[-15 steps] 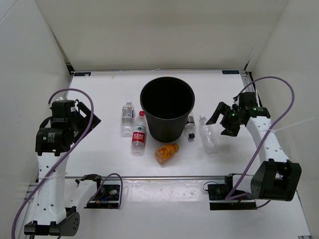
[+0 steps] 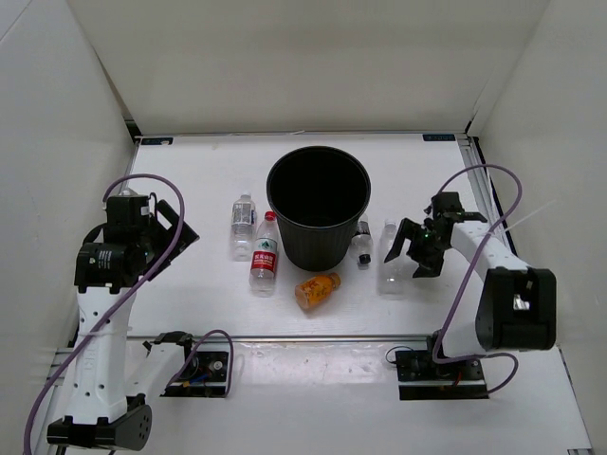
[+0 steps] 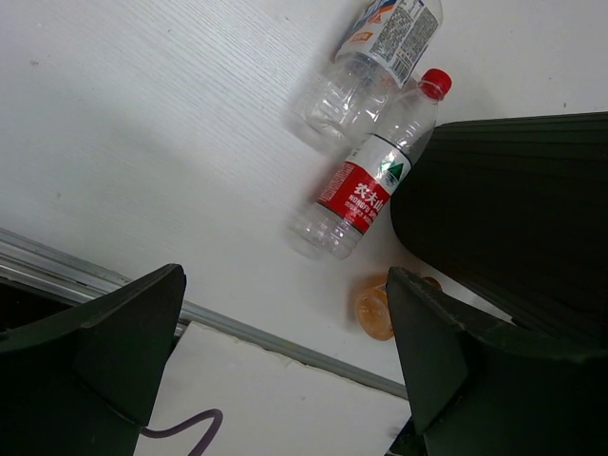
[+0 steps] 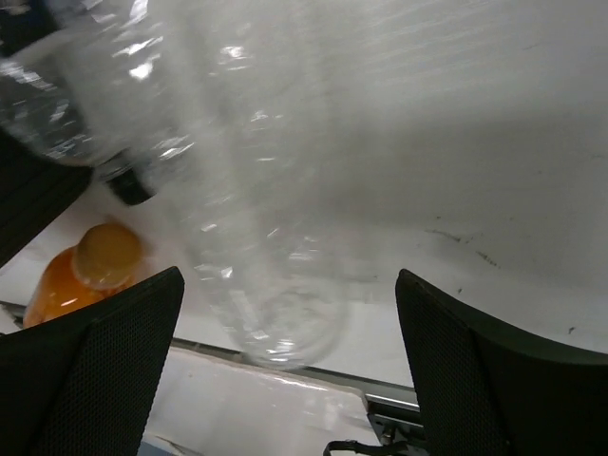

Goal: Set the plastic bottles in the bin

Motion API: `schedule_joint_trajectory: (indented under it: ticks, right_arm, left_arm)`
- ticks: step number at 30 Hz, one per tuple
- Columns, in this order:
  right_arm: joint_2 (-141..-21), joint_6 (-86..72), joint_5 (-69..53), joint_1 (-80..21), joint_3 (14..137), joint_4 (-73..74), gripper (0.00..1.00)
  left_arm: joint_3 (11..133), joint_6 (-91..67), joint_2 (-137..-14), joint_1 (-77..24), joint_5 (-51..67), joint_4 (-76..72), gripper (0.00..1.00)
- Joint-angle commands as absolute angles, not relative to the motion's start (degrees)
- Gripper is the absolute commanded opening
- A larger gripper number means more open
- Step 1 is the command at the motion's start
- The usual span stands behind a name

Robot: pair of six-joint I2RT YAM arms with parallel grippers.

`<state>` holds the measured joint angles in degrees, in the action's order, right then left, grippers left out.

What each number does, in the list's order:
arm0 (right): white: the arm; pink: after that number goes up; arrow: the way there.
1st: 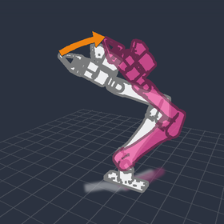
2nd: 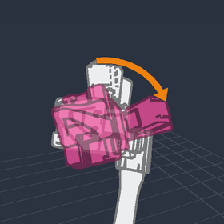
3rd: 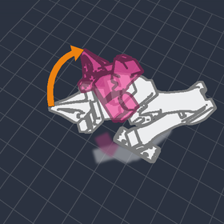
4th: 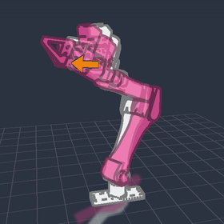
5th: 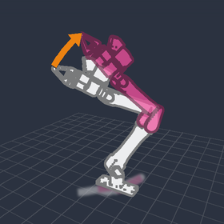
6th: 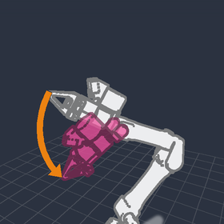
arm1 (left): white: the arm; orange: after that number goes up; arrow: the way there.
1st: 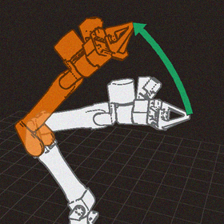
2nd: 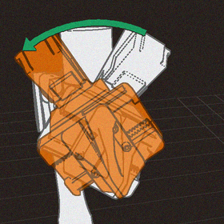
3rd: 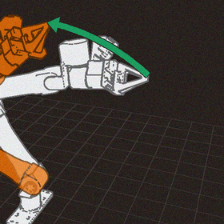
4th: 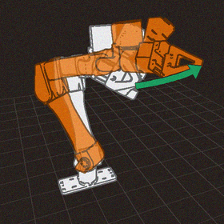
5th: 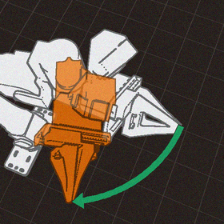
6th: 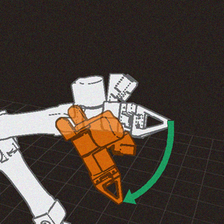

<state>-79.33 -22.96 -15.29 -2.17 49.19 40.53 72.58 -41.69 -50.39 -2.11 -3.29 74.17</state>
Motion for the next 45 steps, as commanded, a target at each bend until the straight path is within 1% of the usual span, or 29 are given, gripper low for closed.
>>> schedule_joint_trajectory:
  ticks: [1, 2, 3, 5, 6, 7, 9, 10, 14, 17, 19, 21, 23, 25, 26, 27, 29, 30, 31, 32, 33, 35, 36, 38, 39, 42, 45]
  right_arm:
    - [-83.2, -21.1, -13.2, -2.3, 48.3, 36.4, 0.94]
    - [-84.1, -20.6, -13.2, -2.3, 48.3, 36.4, 0.93]
    - [-85.0, -20.6, -13.2, -2.3, 48.9, 36.4, 0.86]
    - [-86.2, -20.6, -12.6, -2.3, 49.4, 35.9, 0.79]
    - [-86.9, -20.6, -12.6, -2.3, 50.1, 35.9, 0.69]
    - [-86.9, -20.6, -12.6, -2.3, 50.8, 36.6, 0.64]
    - [-86.9, -20.6, -12.6, -1.8, 50.8, 36.6, 0.58]
    - [-86.4, -20.6, -12.6, -1.8, 51.3, 37.2, 0.52]
    - [-84.1, -22.2, -11.9, -1.8, 53.2, 40.7, 0.39]
    - [-78.1, -25.0, -11.3, -1.8, 55.4, 43.4, 0.35]
    - [-72.3, -26.9, -12.8, -1.8, 59.0, 45.9, 0.33]
    - [-66.9, -30.0, -12.8, -3.5, 63.3, 47.5, 0.31]
    - [-63.4, -32.2, -12.3, -4.7, 70.9, 47.5, 0.3]
    - [-63.4, -33.8, -10.5, -8.2, 76.4, 46.0, 0.3]
    - [-64.2, -33.8, -9.7, -9.8, 82.3, 45.4, 0.29]
    - [-65.6, -33.8, -7.6, -13.4, 85.5, 44.7, 0.29]
    - [-71.8, -33.3, -7.6, -16.7, 91.4, 44.7, 0.28]
    - [-73.9, -32.7, -7.6, -20.4, 96.5, 44.7, 0.26]
    - [-77.9, -31.8, -6.4, -22.8, 98.8, 44.7, 0.26]
    - [-79.8, -30.9, -2.8, -27.5, 100.9, 44.7, 0.26]
    - [-81.4, -29.5, -1.2, -29.6, 102.6, 44.7, 0.29]
    - [-85.2, -28.9, 1.2, -34.2, 106.0, 44.7, 0.37]
    - [-86.1, -29.4, 1.8, -35.2, 106.0, 44.7, 0.59]
    - [-86.7, -30.8, 0.8, -35.9, 106.6, 45.3, 0.84]
    - [-86.7, -31.7, 0.3, -35.9, 107.8, 46.3, 1.0]
    - [-85.3, -33.4, -3.2, -31.7, 112.9, 48.3, 1.0]
    - [-81.0, -33.4, -0.6, -26.7, 114.6, 49.4, 1.0]
  left_arm:
    - [72.2, -40.7, -49.6, -2.4, -1.7, 74.4, 0.98]
    - [71.7, -40.2, -49.6, -2.4, -1.7, 74.4, 0.99]
    - [71.7, -40.2, -49.6, -2.4, -1.7, 74.4, 0.99]
    - [71.7, -40.2, -49.6, -2.4, -1.7, 74.4, 0.99]
    - [71.7, -40.2, -49.6, -2.4, -1.7, 74.4, 0.99]
    - [71.7, -40.2, -49.6, -2.4, -1.7, 74.4, 0.99]
    - [71.1, -40.2, -49.6, -2.4, -1.7, 74.4, 1.0]
    - [71.1, -40.2, -49.6, -2.4, -1.7, 74.4, 1.0]
    - [70.0, -40.2, -49.0, -2.4, -2.2, 75.0, 1.0]
    - [69.4, -40.9, -48.5, -2.4, -3.5, 75.0, 1.0]
    - [68.8, -41.5, -48.5, -2.4, -4.2, 75.0, 1.0]
    - [66.3, -42.7, -48.5, -2.4, -6.1, 75.0, 1.0]
    - [64.6, -43.8, -48.5, -2.4, -7.3, 75.0, 1.0]
    - [62.7, -44.3, -49.0, -2.4, -7.3, 75.5, 1.0]
    - [62.1, -44.3, -49.0, -2.4, -6.7, 75.5, 1.0]
    - [62.1, -44.3, -49.0, -2.4, -6.7, 74.5, 1.0]
    - [60.7, -44.3, -49.0, -2.4, -6.0, 72.6, 1.0]
    - [59.7, -44.3, -48.4, -2.4, -6.0, 72.6, 1.0]
    - [59.0, -45.0, -48.4, -2.4, -6.5, 72.0, 1.0]
    - [59.0, -45.0, -48.4, -2.4, -6.5, 72.0, 1.0]
    - [59.0, -45.0, -48.4, -2.4, -6.5, 72.0, 1.0]
    - [59.0, -44.5, -49.2, -2.9, -6.5, 72.0, 1.0]
    - [59.0, -44.5, -49.9, -2.9, -6.5, 72.0, 1.0]
    - [59.5, -44.5, -49.9, -3.4, -6.5, 72.0, 1.0]
    - [59.5, -43.3, -49.9, -3.4, -5.9, 71.5, 1.0]
    - [60.0, -42.5, -49.9, -3.4, -4.7, 70.6, 1.0]
    - [59.5, -41.9, -49.9, -3.4, -4.7, 70.6, 1.0]
